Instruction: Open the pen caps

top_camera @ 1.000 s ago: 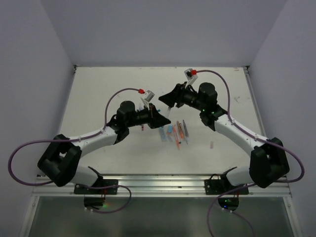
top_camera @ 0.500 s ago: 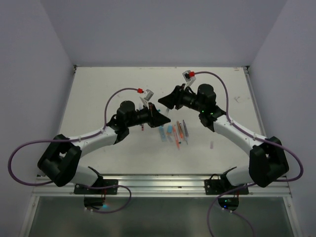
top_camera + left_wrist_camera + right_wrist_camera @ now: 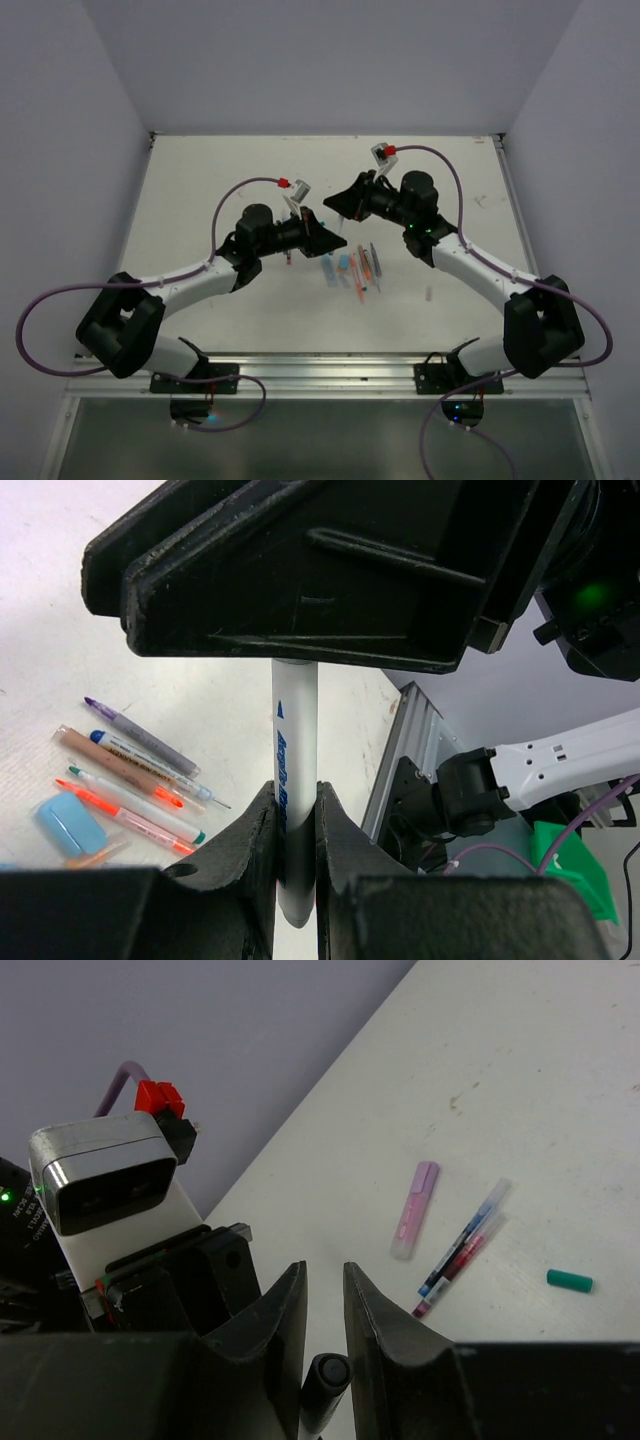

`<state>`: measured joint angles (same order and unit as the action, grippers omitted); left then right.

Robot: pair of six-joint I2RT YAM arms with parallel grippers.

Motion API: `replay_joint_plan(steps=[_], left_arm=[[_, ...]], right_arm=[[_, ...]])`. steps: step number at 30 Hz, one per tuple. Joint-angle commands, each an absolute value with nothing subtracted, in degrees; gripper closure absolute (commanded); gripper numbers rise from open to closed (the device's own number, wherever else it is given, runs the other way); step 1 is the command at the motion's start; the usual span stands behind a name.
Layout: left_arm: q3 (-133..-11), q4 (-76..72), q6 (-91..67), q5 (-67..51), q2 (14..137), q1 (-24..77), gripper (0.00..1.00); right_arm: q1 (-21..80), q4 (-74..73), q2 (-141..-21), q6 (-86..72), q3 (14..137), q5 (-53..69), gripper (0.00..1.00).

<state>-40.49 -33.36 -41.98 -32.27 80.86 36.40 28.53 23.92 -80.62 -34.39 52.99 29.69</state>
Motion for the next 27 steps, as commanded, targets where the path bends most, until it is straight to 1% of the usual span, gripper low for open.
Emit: replay_joint_plan(steps=[1, 5, 6, 8, 14, 18, 27], left_arm=[[-41.66, -36.65, -43.33, -31.55, 79.81, 36.21, 1.00], [-41.66, -36.65, -43.24, -31.47, 79.72, 36.21, 1.00], [-41.66, -36.65, -43.24, -31.55, 79.80, 36.21, 1.00], [-41.31, -37.00, -43.33, -31.55, 79.80, 36.21, 1.00], [-37.97, -40.60, -44.73, -33.40, 79.45, 36.21, 1.00], [-35.25, -42.80, -45.62, -34.10, 78.31, 36.30, 1.00], [-31.73, -42.54, -45.79, -34.19, 77.25, 36.30, 1.00]], right_arm=[[29.09, 27.42, -80.77, -35.60, 52.38, 32.17, 0.76], [29.09, 27.51, -81.03, -35.60, 52.56, 32.60, 0.84], [29.09, 27.51, -81.12, -35.60, 52.65, 32.78, 0.92], [29.09, 27.34, -81.30, -35.68, 52.73, 32.87, 1.00], [27.95, 26.02, -80.51, -34.98, 55.10, 31.11, 1.00], [26.81, 22.25, -79.54, -33.40, 60.28, 28.92, 1.00], [25.75, 20.65, -79.19, -31.55, 69.68, 25.40, 1.00]])
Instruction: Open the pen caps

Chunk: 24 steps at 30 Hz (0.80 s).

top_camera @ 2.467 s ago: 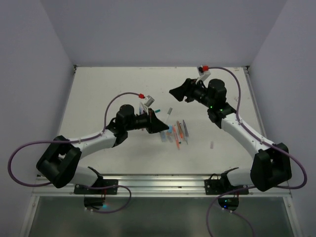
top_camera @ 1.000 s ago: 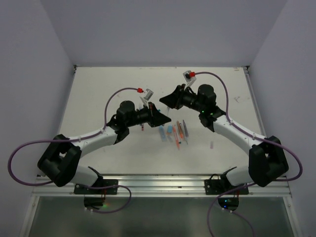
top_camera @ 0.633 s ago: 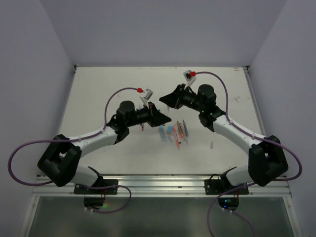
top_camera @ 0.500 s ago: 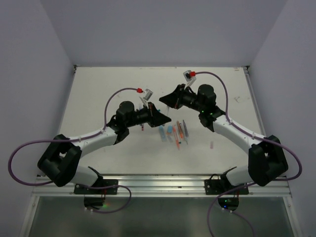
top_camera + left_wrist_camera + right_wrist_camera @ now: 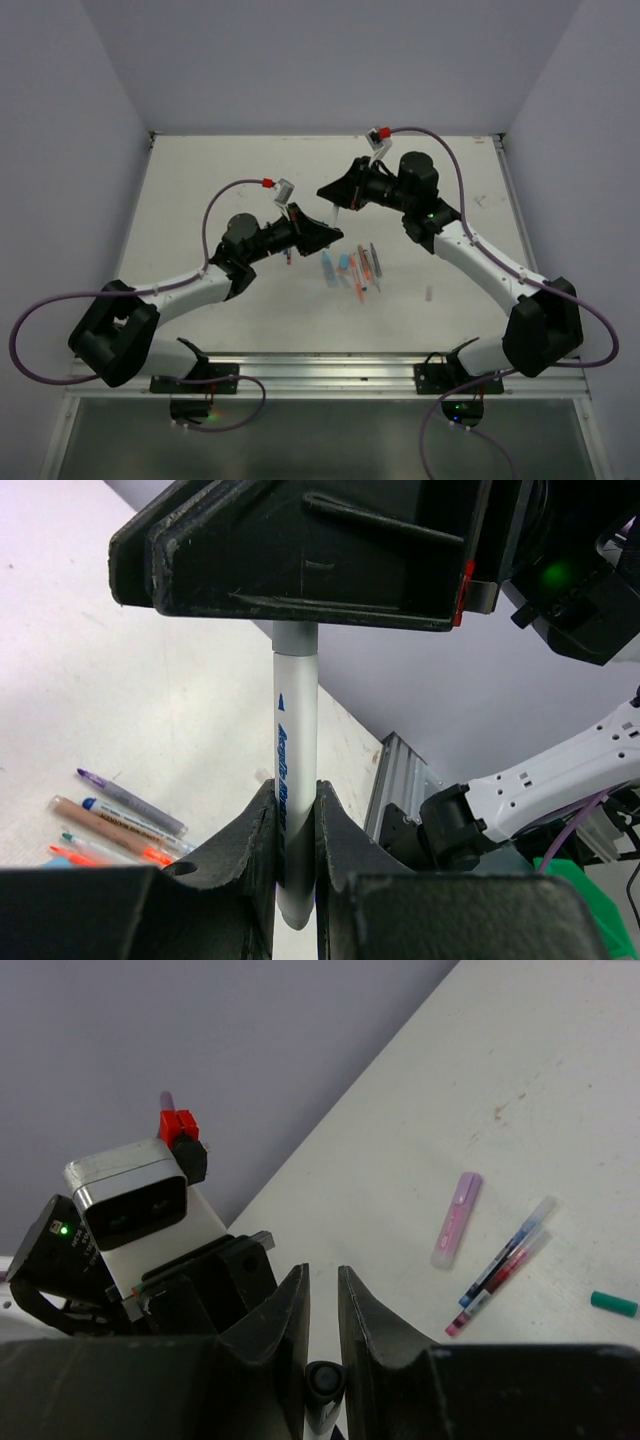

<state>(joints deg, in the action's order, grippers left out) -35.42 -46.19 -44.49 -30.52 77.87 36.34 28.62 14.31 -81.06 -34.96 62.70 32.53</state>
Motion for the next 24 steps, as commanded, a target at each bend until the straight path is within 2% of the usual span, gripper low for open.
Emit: replay_joint_plan(steps=[1, 17, 24], left_arm=[[-31.55, -42.80, -45.97, -34.28, 77.26, 36.30, 1.00], [-29.71, -44.47, -47.90, -34.54, 78.84, 36.83, 1.00], [-30.85, -44.30, -47.55, -33.75, 78.40, 36.83, 1.00]], right_arm=[[25.75, 20.83, -79.28, -31.38, 70.22, 25.05, 1.00], [24.17, 20.92, -78.66, -27.86, 75.23, 20.74, 1.00], [23.82, 20.22, -77.61, -28.12, 74.54, 23.02, 1.00]])
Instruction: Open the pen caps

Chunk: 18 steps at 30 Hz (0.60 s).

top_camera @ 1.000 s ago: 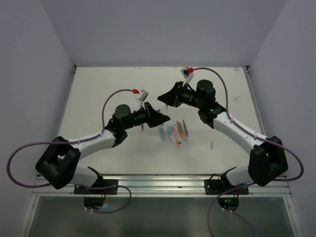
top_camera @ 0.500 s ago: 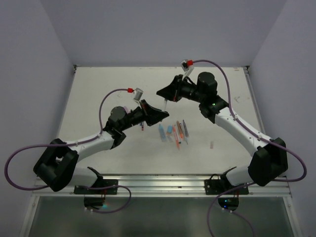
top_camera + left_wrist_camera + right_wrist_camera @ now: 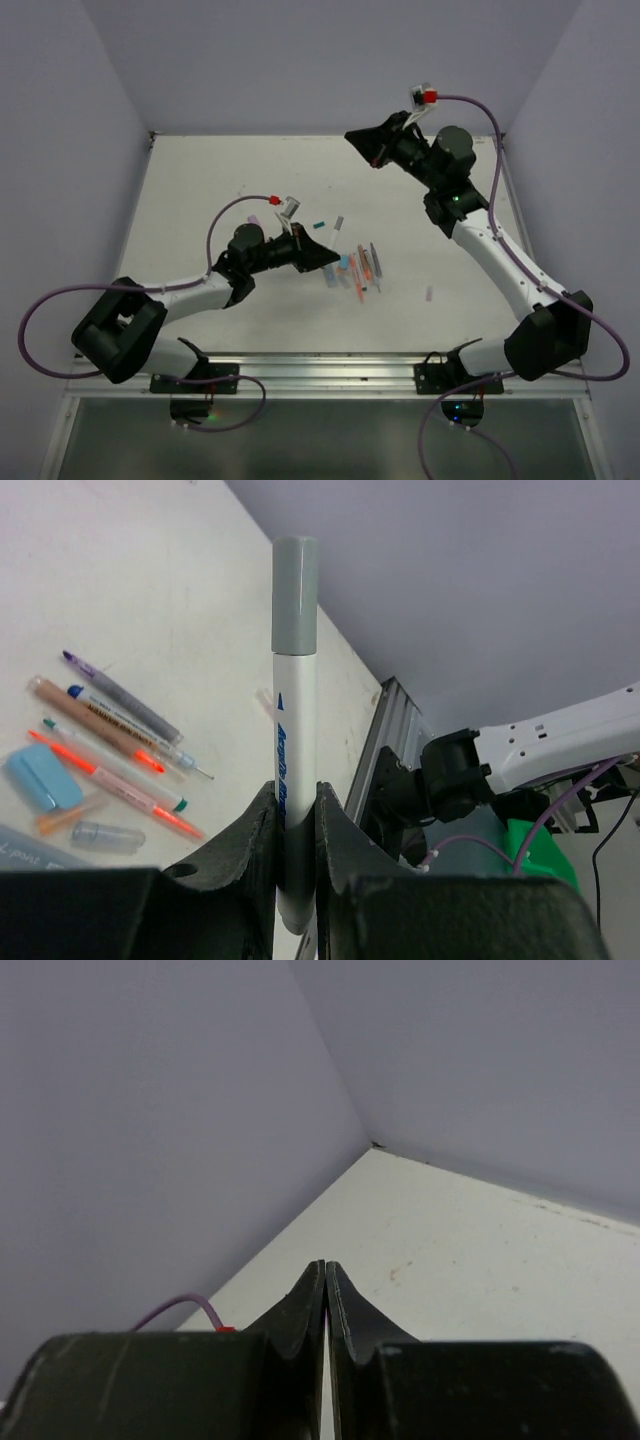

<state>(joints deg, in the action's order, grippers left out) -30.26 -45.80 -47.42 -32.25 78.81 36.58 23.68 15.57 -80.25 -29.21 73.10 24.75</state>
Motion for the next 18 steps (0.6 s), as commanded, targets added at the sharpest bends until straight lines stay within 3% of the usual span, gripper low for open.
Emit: replay_joint_plan(steps=[1, 2, 5, 11, 18], left_arm=[[-31.11, -44.30, -47.37, -33.66, 78.22, 36.83, 1.00], [-31.46, -44.21, -47.11, -33.58, 77.96, 36.83, 1.00], [-33.04, -42.72, -45.62, -33.22, 77.35, 36.74, 1.00], [-33.93, -43.24, -45.00, -31.47, 75.41, 36.65, 1.00], [-35.33, -45.87, -45.70, -30.67, 75.67, 36.47, 1.00]], right_arm=[[23.82, 19.95, -77.35, -28.39, 73.92, 23.46, 0.93], [23.82, 19.78, -77.08, -28.48, 72.35, 23.64, 0.69], [23.82, 18.38, -75.24, -28.56, 68.92, 23.03, 0.47], [23.82, 15.20, -73.04, -29.97, 61.63, 22.76, 0.33], [24.26, 20.82, -74.09, -35.07, 56.69, 28.30, 0.34]])
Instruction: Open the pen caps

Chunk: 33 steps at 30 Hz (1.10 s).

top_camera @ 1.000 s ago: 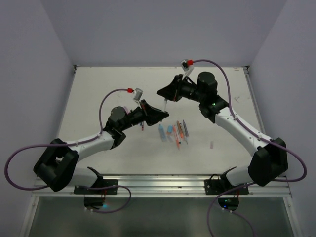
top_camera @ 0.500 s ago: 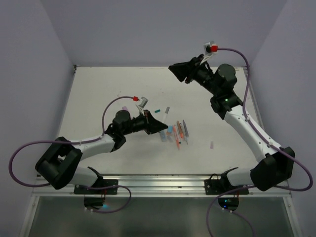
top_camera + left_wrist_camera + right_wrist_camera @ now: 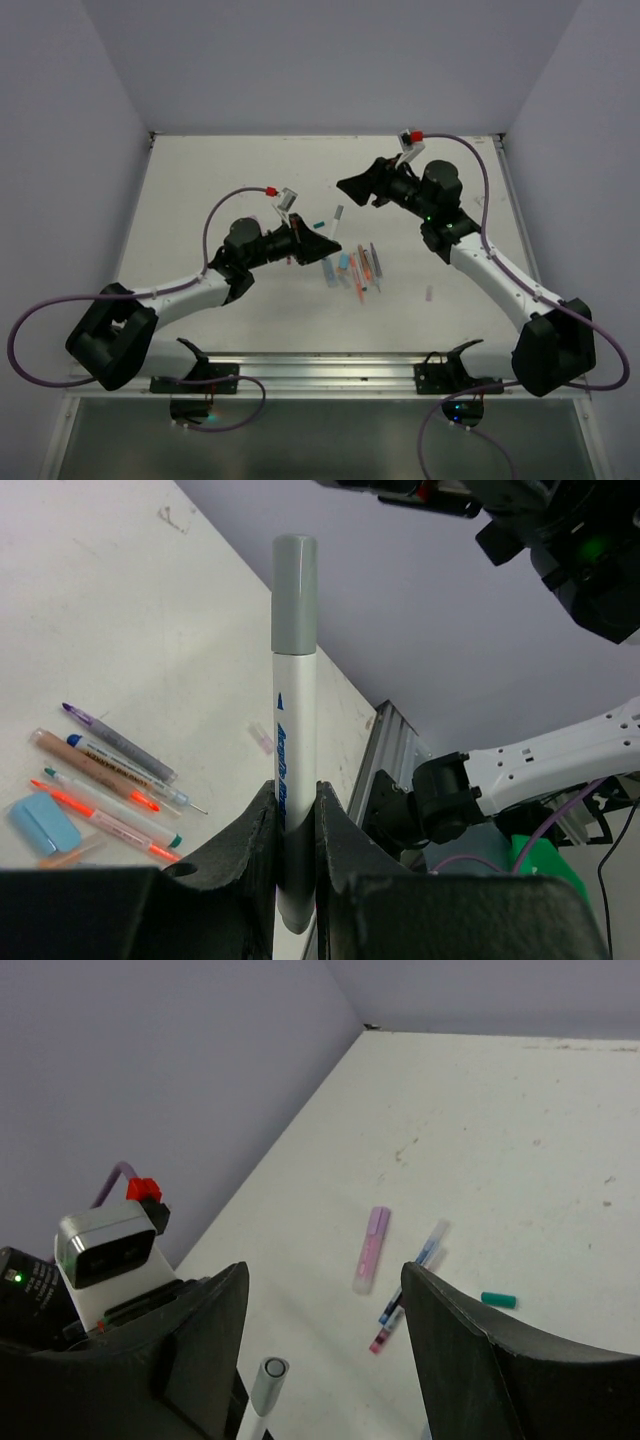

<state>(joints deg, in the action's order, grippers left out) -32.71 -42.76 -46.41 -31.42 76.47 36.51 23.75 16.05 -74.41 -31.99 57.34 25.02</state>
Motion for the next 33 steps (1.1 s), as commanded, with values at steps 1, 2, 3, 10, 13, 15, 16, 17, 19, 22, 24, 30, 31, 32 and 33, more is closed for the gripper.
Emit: replay_joint_plan(steps=[1, 2, 3, 10, 13, 15, 16, 17, 19, 22, 24, 30, 31, 32, 33], left_arm=[[-35.68, -45.97, -45.79, -30.59, 75.85, 36.47, 1.00], [-35.94, -45.88, -45.97, -30.59, 76.28, 36.39, 1.00], [-36.47, -45.88, -46.05, -30.59, 76.55, 36.47, 1.00], [-37.79, -47.11, -47.20, -30.32, 77.87, 36.47, 1.00], [-38.06, -47.11, -47.29, -29.71, 77.70, 36.39, 1.00], [-38.23, -47.11, -47.37, -29.18, 77.61, 36.39, 1.00], [-38.15, -47.20, -47.46, -29.09, 77.52, 36.39, 1.00], [-38.14, -47.28, -47.46, -28.83, 77.26, 36.30, 1.00], [-37.88, -47.55, -47.72, -28.30, 77.08, 36.30, 1.00], [-37.97, -47.81, -47.90, -28.04, 77.17, 36.30, 1.00], [-37.88, -48.07, -47.90, -28.04, 77.17, 36.21, 1.00], [-37.97, -48.16, -48.08, -27.86, 77.34, 36.12, 1.00], [-37.97, -48.34, -48.16, -27.86, 77.52, 36.04, 1.00], [-37.97, -48.43, -48.25, -27.77, 77.52, 36.04, 1.00], [-38.06, -48.43, -48.25, -27.77, 77.52, 36.04, 1.00]], right_arm=[[24.52, 20.83, -74.35, -35.07, 56.60, 28.56, 0.34], [25.22, 20.92, -74.79, -34.98, 56.51, 28.74, 0.34], [25.66, 21.09, -74.97, -34.89, 56.43, 28.74, 0.34], [27.86, 21.88, -76.55, -34.72, 56.34, 28.48, 0.37], [28.47, 21.88, -76.99, -34.54, 56.25, 28.39, 0.39], [28.56, 21.88, -77.08, -34.54, 56.08, 28.39, 0.39], [28.65, 21.97, -77.08, -34.45, 55.99, 28.30, 0.40], [28.65, 21.97, -77.08, -34.45, 55.81, 28.30, 0.41], [28.74, 21.97, -77.08, -34.45, 55.64, 28.39, 0.43], [28.83, 21.97, -77.08, -34.37, 55.46, 28.48, 0.45], [28.74, 21.97, -77.08, -34.37, 55.37, 28.56, 0.46], [28.92, 22.41, -77.61, -34.89, 55.81, 29.53, 0.55], [28.92, 22.41, -77.69, -34.89, 55.81, 29.53, 0.56], [28.92, 22.41, -77.78, -35.07, 55.81, 29.71, 0.56], [29.00, 22.41, -77.96, -34.98, 55.90, 29.97, 0.57]])
